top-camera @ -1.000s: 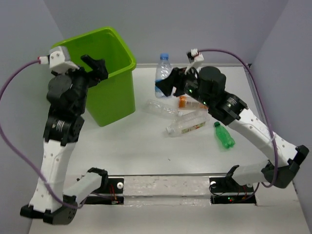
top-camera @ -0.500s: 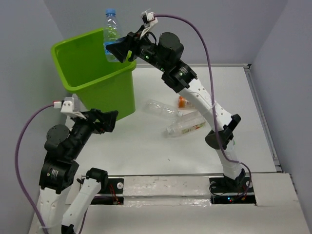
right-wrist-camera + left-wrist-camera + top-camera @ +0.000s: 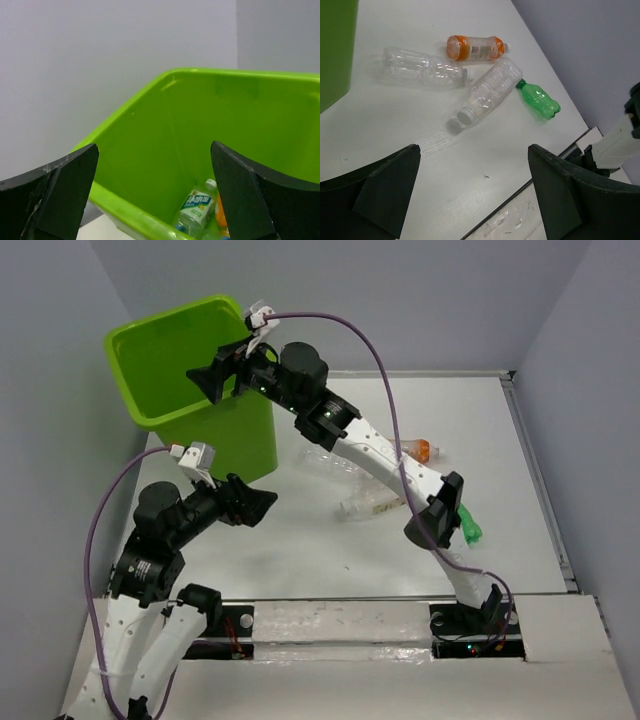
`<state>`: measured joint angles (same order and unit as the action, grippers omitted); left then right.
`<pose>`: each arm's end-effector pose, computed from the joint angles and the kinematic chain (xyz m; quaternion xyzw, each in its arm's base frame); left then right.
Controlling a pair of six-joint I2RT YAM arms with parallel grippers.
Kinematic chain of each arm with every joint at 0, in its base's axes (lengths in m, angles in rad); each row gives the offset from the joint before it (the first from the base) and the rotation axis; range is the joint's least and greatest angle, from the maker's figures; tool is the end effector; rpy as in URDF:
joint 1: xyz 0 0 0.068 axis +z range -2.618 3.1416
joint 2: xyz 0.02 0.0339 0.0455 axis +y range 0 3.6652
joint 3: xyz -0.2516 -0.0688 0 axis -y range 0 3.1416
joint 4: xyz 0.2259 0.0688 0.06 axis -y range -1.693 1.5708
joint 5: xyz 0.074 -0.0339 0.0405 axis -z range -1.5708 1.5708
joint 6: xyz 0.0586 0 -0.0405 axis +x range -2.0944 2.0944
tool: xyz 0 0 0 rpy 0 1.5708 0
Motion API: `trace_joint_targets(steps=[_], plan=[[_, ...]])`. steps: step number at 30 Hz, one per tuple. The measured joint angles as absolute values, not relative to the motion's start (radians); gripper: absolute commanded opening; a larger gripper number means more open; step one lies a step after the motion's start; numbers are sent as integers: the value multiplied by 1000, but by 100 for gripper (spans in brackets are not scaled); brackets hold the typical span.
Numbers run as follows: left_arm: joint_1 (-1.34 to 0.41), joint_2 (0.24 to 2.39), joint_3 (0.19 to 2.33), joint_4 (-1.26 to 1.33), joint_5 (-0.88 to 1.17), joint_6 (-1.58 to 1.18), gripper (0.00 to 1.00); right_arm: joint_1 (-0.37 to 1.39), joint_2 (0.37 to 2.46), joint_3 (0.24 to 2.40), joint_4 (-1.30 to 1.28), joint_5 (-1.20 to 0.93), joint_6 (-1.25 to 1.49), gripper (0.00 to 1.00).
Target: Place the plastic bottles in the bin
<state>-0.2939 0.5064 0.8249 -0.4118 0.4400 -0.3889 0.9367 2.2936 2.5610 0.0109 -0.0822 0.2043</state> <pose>0.1097 -0.0593 0.3514 0.1125 0.7277 -0.3720 0.5652 0.3017 0.4183 0.4561 -0.2461 0.5500 0.4516 0.6580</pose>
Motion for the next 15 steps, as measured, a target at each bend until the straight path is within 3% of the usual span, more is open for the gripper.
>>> trace_joint_targets(steps=[4, 8, 11, 15], plan=[[-386, 589, 799, -341, 397, -417, 98, 937, 2067, 2349, 20, -8, 146, 95], [-645, 697, 799, -249, 252, -446, 98, 901, 1616, 1858, 27, 128, 121, 93], [-838, 804, 799, -160, 113, -458, 99, 804, 1364, 1577, 27, 185, 159, 93], [-1045, 1061, 856, -54, -62, -420, 99, 521, 1050, 1154, -34, 258, 296, 93]])
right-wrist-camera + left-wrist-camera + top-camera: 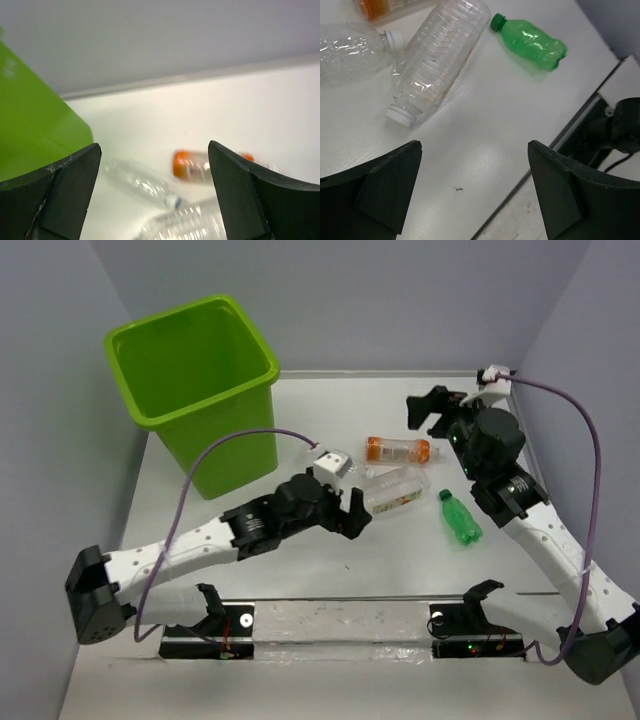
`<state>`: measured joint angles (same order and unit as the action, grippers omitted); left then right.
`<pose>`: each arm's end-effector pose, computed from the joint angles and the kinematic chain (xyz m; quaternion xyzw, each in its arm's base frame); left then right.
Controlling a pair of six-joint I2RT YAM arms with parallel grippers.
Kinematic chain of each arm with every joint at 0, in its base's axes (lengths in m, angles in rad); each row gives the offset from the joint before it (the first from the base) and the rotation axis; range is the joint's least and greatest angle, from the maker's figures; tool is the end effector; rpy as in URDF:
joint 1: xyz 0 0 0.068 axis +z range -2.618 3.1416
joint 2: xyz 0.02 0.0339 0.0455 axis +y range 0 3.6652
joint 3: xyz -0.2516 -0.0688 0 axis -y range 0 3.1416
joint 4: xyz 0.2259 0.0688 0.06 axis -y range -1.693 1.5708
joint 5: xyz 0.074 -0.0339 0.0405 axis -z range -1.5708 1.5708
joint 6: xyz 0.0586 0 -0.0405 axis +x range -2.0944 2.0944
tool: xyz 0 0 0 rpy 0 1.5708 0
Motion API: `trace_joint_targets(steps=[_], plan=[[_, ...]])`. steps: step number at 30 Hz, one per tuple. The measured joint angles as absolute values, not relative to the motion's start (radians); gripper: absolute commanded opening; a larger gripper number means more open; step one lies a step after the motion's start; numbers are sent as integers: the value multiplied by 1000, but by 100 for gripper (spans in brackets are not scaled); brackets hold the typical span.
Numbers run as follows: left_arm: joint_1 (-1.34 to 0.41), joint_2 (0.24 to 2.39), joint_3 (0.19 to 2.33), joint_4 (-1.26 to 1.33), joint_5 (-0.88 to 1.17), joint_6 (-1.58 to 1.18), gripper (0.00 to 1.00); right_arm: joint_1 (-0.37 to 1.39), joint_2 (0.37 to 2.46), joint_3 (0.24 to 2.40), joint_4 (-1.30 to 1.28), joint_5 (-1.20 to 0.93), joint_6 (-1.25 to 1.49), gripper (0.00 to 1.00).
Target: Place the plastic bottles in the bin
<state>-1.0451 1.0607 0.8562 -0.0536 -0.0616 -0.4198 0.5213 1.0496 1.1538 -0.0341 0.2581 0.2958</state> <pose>0.1329 -0.2219 0.3121 0.2257 0.7592 -0.3897 0.4698 0.2186 0.1083 0.4240 0.0175 0.6825 0.2076 0.7005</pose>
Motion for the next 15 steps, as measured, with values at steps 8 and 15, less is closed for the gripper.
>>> trace_joint_targets(steps=[8, 15], plan=[[-1105, 1491, 1015, 99, -181, -154, 99, 282, 856, 725, -255, 260, 459, 92], [-1101, 1792, 1271, 140, -189, 113, 99, 138, 728, 637, -282, 195, 522, 90]])
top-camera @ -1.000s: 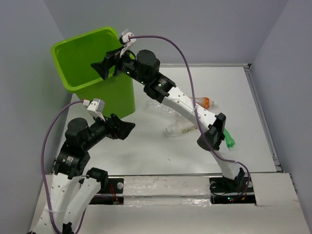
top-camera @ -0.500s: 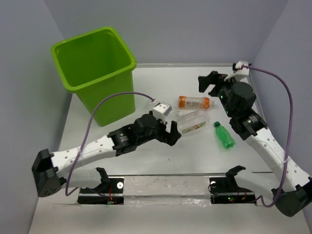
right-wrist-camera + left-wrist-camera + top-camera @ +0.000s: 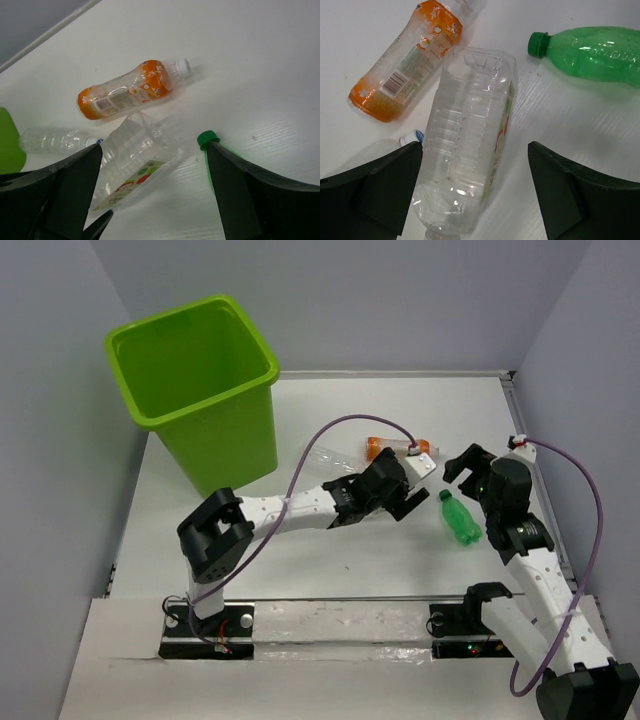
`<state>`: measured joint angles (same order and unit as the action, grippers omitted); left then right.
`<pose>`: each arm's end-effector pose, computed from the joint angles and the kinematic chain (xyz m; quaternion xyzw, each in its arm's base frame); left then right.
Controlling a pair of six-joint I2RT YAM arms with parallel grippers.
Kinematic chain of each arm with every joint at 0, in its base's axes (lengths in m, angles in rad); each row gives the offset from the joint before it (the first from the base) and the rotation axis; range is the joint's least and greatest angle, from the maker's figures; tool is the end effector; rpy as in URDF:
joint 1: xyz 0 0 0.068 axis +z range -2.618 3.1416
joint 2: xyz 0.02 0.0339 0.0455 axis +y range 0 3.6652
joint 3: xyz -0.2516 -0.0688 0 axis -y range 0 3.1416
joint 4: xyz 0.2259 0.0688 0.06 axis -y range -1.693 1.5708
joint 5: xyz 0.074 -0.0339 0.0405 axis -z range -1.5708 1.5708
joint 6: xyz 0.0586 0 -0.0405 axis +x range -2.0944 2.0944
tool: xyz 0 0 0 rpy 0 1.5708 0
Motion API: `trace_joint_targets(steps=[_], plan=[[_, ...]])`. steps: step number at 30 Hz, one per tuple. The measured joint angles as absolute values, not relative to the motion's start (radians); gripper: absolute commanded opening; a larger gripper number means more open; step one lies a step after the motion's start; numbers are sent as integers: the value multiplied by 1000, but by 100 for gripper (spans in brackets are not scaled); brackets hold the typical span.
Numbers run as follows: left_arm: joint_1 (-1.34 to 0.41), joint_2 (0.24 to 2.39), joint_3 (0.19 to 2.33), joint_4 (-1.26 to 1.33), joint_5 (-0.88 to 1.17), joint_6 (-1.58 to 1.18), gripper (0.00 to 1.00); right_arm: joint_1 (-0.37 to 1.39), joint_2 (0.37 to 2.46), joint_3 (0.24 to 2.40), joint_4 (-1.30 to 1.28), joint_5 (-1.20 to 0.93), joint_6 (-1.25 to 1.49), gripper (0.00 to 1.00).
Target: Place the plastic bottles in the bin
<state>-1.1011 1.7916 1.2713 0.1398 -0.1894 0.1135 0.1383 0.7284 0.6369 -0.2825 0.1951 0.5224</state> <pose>0.2013 -0.3723 0.2499 0.4269 0.7072 -0.1956 0.5286 0.1849 0.0143 0.2721 0.2108 0.7967 0.1057 0.5564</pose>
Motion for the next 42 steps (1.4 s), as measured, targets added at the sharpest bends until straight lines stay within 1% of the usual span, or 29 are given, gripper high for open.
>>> trace_joint_targets(steps=[4, 12, 17, 20, 21, 23, 24, 26, 29, 30, 33, 38, 40, 42], plan=[[-1074, 1900, 1373, 121, -127, 190, 99, 138, 720, 627, -277, 162, 536, 90], [-995, 2028, 1498, 63, -20, 255, 99, 138, 684, 580, -285, 103, 556, 90], [-985, 2093, 1552, 43, 26, 273, 99, 138, 658, 578, -298, 102, 558, 96], [-985, 2098, 1553, 36, 47, 273, 96, 138, 659, 578, -331, 112, 558, 99], [-986, 2098, 1553, 36, 50, 273, 90, 138, 664, 579, -344, 117, 560, 99], [-986, 2098, 1550, 40, 59, 268, 83, 138, 680, 579, -364, 123, 566, 99], [-986, 2098, 1546, 47, 64, 266, 75, 138, 691, 579, -375, 128, 569, 100], [-986, 2093, 1526, 89, 72, 257, 68, 138, 712, 579, -387, 137, 574, 100], [-985, 2070, 1496, 122, 97, 234, 55, 138, 770, 581, -401, 154, 583, 100], [-985, 2063, 1485, 131, 107, 228, 45, 138, 791, 581, -404, 160, 585, 100], [-988, 2020, 1419, 178, 132, 198, 26, 136, 867, 589, -429, 196, 585, 100], [-1003, 1929, 1292, 213, 144, 162, 13, 130, 984, 640, -486, 267, 582, 100], [-1008, 1879, 1225, 230, 153, 143, 10, 130, 1019, 678, -520, 303, 579, 100], [-1010, 1845, 1180, 246, 159, 126, 10, 130, 1041, 714, -547, 339, 577, 100]])
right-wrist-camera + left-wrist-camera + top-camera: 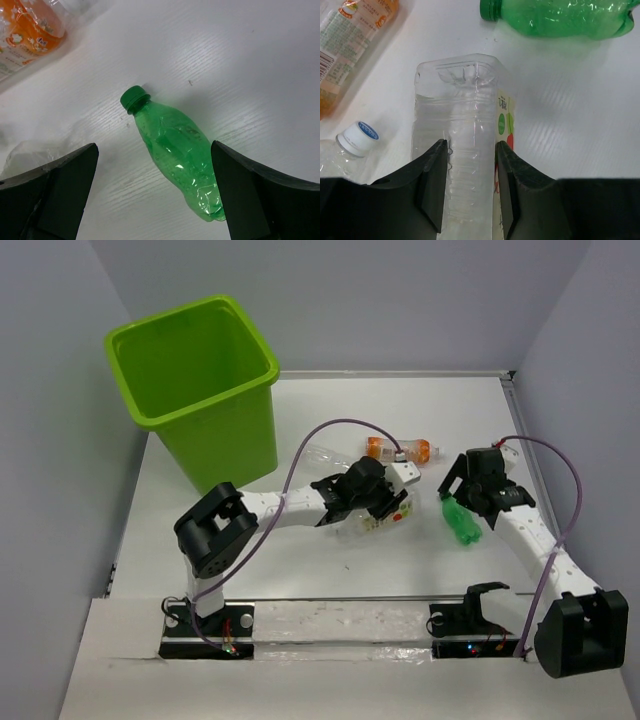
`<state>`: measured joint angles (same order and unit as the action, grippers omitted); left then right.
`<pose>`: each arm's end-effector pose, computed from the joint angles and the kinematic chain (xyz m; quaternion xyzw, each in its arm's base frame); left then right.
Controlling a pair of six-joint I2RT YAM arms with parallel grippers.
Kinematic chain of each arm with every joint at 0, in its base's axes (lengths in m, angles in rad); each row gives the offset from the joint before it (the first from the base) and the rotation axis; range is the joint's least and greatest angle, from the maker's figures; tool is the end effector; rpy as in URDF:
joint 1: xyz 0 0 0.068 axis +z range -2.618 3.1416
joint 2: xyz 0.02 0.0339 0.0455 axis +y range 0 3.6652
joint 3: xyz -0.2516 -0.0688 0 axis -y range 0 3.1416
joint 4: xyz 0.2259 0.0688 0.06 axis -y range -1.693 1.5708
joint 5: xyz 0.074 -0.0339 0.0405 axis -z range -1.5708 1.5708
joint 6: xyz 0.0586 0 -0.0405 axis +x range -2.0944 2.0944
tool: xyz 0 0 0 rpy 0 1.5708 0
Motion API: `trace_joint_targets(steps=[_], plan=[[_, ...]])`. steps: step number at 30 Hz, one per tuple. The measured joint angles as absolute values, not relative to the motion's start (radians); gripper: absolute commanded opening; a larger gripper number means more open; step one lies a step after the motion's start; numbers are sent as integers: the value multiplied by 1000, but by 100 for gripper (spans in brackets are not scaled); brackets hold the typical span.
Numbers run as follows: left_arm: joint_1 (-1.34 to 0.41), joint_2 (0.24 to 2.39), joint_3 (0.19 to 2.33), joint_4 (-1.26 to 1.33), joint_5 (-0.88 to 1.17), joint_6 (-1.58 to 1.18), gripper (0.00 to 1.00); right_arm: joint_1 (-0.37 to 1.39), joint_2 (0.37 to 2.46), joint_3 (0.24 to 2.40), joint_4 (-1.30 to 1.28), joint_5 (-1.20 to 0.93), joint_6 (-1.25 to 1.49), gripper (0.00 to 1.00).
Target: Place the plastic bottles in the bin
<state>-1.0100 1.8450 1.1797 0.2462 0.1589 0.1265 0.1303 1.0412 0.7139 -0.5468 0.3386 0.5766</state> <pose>0.2173 -0.3634 0.2098 0.4864 0.6814 -0.2922 0.4623 0.2098 0.0079 0.2157 0.2611 0.8908 -0.0321 0.3705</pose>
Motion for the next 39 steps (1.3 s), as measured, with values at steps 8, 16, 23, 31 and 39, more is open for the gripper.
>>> trace_joint_targets(steps=[8, 16, 23, 31, 39], plan=[[-1046, 1778, 1075, 308, 153, 84, 6, 110, 1200, 824, -631, 319, 561, 100], [-1077, 1659, 950, 298, 112, 37, 2, 110, 1339, 853, -711, 223, 512, 98], [-1078, 1555, 832, 309, -4, -48, 2, 110, 1400, 809, -691, 58, 490, 78], [-1078, 1510, 766, 344, -93, -146, 80, 125, 1389, 768, -617, -54, 495, 61], [-1078, 1563, 777, 326, -121, -206, 99, 139, 1303, 721, -577, -79, 493, 61]])
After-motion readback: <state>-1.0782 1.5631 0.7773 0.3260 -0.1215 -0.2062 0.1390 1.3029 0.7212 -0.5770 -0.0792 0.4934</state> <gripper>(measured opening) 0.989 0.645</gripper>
